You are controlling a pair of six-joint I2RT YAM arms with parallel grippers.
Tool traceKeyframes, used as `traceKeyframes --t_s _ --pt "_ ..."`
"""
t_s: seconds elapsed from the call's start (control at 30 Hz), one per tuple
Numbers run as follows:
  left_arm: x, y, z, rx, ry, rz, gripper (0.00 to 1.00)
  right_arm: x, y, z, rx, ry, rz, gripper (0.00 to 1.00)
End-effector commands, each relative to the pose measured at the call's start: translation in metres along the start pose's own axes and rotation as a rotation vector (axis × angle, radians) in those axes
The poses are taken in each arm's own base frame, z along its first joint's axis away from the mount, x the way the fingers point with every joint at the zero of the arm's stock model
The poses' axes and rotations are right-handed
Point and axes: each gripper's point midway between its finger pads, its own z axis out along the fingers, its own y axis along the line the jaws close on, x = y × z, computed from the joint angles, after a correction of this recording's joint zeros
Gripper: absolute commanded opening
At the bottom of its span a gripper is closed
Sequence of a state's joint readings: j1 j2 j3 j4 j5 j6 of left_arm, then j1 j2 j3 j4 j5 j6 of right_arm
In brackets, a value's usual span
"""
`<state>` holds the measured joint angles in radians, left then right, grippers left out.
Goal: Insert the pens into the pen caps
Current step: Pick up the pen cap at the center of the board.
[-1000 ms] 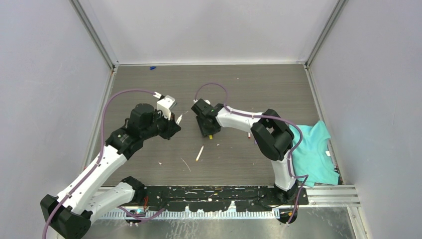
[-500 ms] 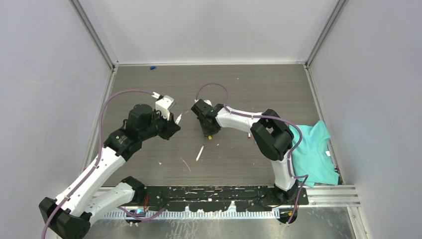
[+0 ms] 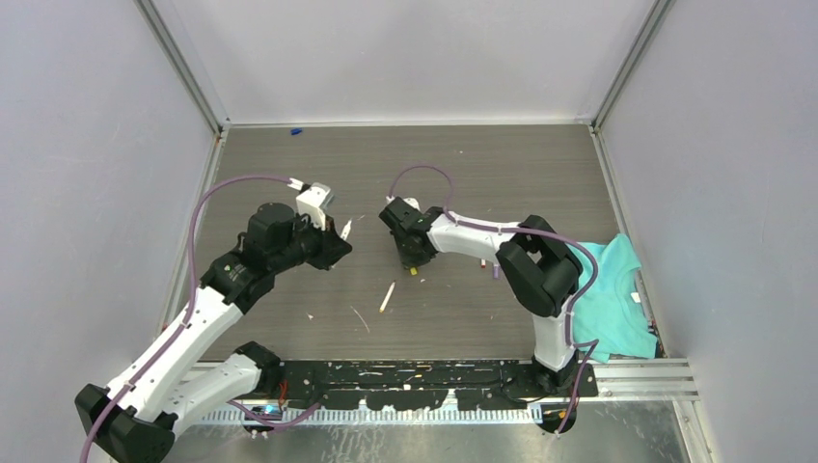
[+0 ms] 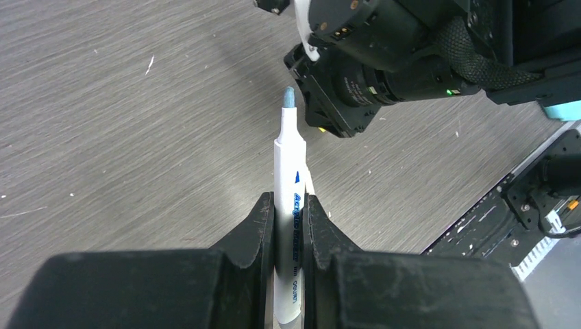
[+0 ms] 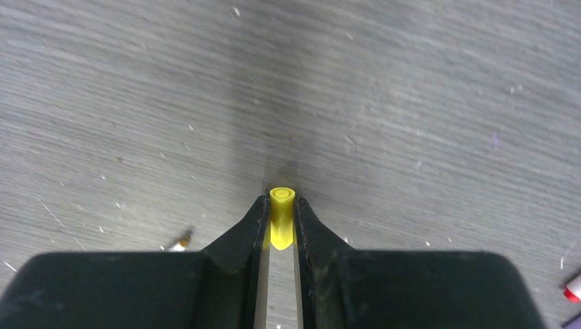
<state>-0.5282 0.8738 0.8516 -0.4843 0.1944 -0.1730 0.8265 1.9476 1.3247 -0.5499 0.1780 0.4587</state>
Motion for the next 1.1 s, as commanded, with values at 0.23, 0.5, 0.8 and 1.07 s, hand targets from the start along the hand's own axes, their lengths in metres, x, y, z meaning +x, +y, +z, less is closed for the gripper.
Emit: traceKeyframes --t_s 0.23,0.5,0.8,1.07 --pt "0.008 -0.007 0.038 0.084 -0.168 -0.269 0.00 -0.009 -0.006 -0.056 -0.165 -0.088 0.093 0.01" --pt "0.006 -0.010 0.062 0.171 -0.283 -0.220 0.00 -0.036 0.000 -0.105 -0.385 -0.294 0.172 0.01" --pt "0.018 -0.039 0.070 0.363 -0.270 -0.178 0.00 -0.084 0.026 -0.175 -0.692 -0.656 0.275 0.01" --pt "0.017 -0.059 0.065 0.456 -0.249 -0.139 0.00 -0.089 0.036 -0.204 -0.892 -0.825 0.308 0.01"
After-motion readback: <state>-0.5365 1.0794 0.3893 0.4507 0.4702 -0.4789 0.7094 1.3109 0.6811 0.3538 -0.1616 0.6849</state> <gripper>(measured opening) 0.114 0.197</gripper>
